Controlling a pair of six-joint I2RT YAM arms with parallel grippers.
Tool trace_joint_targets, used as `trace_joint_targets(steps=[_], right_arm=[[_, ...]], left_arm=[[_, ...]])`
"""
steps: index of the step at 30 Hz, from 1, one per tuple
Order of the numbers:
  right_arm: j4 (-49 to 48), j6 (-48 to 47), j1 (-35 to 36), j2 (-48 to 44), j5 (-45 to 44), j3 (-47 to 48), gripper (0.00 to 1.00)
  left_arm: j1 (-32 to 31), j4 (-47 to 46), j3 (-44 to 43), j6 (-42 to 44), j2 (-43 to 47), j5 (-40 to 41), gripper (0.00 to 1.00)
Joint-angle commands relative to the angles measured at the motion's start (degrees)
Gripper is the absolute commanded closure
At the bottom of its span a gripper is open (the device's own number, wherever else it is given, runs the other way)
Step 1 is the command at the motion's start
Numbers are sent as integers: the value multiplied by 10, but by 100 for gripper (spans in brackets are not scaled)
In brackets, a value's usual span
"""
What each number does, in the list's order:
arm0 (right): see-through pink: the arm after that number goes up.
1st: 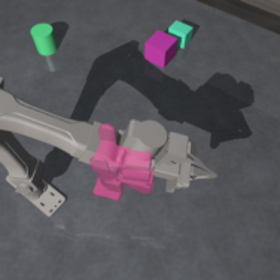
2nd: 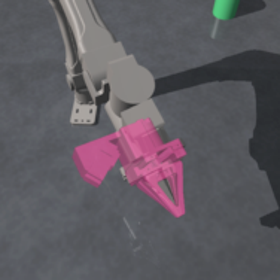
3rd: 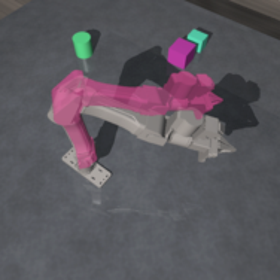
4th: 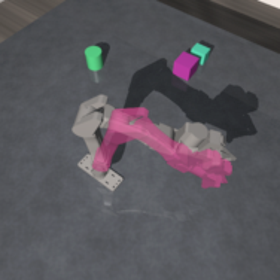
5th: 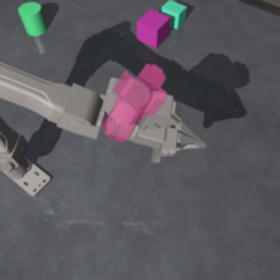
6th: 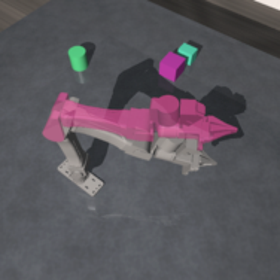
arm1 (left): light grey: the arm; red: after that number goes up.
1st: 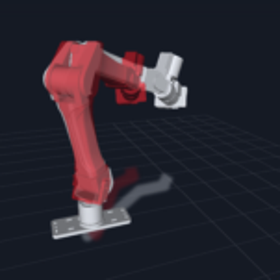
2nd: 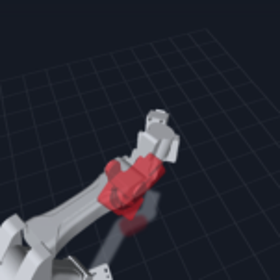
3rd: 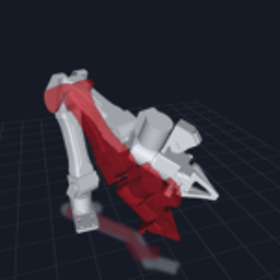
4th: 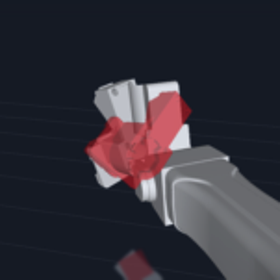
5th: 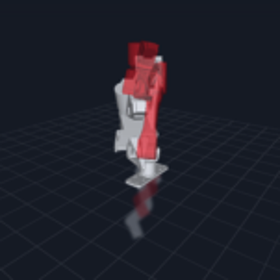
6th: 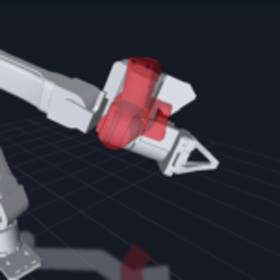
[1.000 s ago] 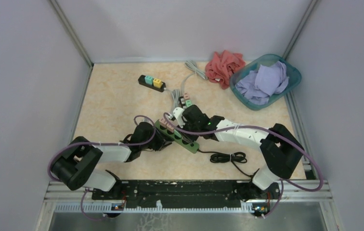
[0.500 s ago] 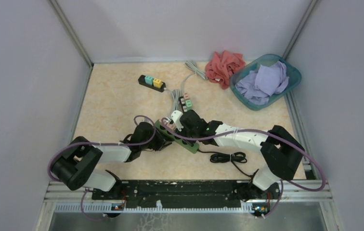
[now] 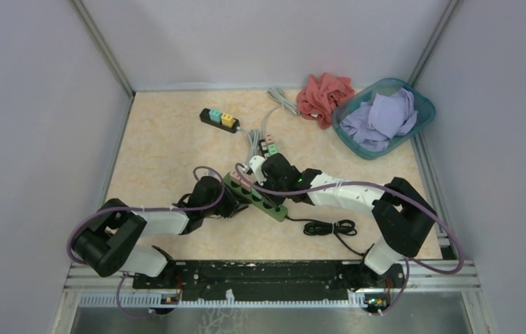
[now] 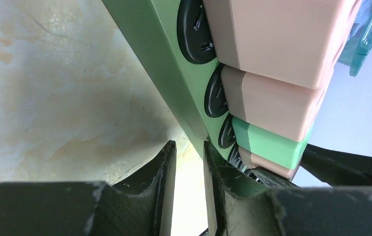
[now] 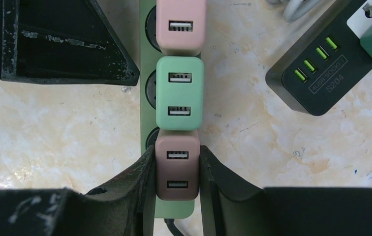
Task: Insert the plug
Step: Press the plug into the socket.
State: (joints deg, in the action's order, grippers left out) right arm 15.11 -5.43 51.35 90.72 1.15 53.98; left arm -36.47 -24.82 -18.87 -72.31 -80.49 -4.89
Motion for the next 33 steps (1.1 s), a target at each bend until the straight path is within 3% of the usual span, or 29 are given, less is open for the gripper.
trace_joint_targets(steps=[1, 10, 25, 33], right_arm=[[110, -29, -2, 118, -5, -46, 100], [116, -34, 22, 136, -16, -42, 100], [102, -21, 26, 72, -57, -28, 100], [121, -23, 26, 45, -36, 45, 69]], left_arm=[[3, -7, -9, 5, 12, 6, 67], [3, -8, -12, 4, 5, 4, 68], [3, -6, -7, 3, 10, 1, 68], [3, -6, -9, 3, 5, -1, 66]])
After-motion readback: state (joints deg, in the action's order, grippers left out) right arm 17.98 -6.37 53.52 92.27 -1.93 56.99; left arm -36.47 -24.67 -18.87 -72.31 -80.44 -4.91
